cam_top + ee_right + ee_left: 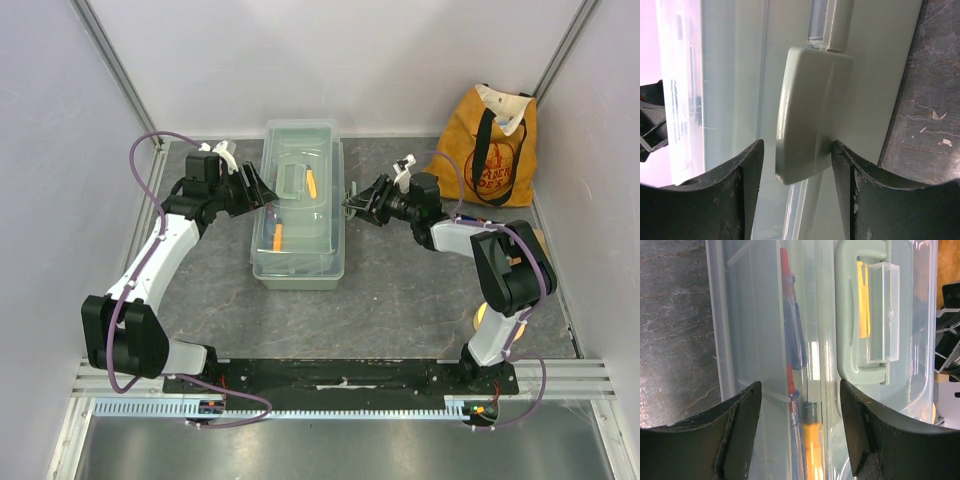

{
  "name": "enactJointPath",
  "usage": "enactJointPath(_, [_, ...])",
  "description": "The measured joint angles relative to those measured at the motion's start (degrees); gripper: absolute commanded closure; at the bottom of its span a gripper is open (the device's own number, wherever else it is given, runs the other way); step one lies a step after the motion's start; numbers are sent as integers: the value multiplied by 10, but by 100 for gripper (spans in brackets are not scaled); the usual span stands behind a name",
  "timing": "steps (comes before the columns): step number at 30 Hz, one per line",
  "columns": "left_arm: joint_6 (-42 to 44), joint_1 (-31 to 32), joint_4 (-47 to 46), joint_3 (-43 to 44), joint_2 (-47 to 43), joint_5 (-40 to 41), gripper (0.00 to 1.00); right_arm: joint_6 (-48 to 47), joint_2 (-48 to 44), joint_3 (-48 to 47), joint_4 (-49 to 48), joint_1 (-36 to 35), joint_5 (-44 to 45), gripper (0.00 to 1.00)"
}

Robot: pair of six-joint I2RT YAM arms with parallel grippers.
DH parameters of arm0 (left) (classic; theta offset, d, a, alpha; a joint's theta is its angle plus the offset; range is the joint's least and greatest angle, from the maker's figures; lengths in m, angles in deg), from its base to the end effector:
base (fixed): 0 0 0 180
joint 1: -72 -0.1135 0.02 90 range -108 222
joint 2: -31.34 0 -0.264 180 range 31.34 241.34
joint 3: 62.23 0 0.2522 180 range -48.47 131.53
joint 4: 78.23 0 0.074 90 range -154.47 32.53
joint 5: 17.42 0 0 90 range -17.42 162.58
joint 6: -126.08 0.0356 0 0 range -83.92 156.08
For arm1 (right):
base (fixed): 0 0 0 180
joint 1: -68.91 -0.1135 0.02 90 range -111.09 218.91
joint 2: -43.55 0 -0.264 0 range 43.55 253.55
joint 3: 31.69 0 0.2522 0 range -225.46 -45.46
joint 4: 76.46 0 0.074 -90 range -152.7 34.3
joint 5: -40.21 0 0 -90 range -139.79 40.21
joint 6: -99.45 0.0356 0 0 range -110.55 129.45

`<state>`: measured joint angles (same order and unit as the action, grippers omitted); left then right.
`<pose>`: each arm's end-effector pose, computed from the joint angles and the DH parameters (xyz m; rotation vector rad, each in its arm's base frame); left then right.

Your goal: Pack the tool kit

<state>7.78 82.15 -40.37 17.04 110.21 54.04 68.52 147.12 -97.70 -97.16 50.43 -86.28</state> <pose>0.3000 -0.0652 0.3088 -0.1779 2.2766 -0.7207 0.3538 0.1406 0.1866 0.2398 2.0878 1.4730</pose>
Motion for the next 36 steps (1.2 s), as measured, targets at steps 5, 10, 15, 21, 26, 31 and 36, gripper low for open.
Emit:
enactJointPath(5, [0,0,0,0,0,0,32,-39,-20,-18,62,-6,22,42])
enactJointPath(10, [0,0,0,0,0,0,32,-65,-21,-35,106,-11,36,47])
enactJointPath(15, [0,0,0,0,0,0,32,-84,-23,-45,133,-17,53,47])
enactJointPath(21, [0,0,0,0,0,-1,32,-98,-34,-49,154,-23,72,47])
enactJointPath(26, [0,0,0,0,0,-1,32,-111,-46,-50,170,-28,90,53])
enactJointPath(31, [0,0,0,0,1,-1,32,-127,-51,-61,196,-33,102,55])
enactJointPath(36, [0,0,0,0,0,-1,32,-136,-55,-64,206,-37,112,52])
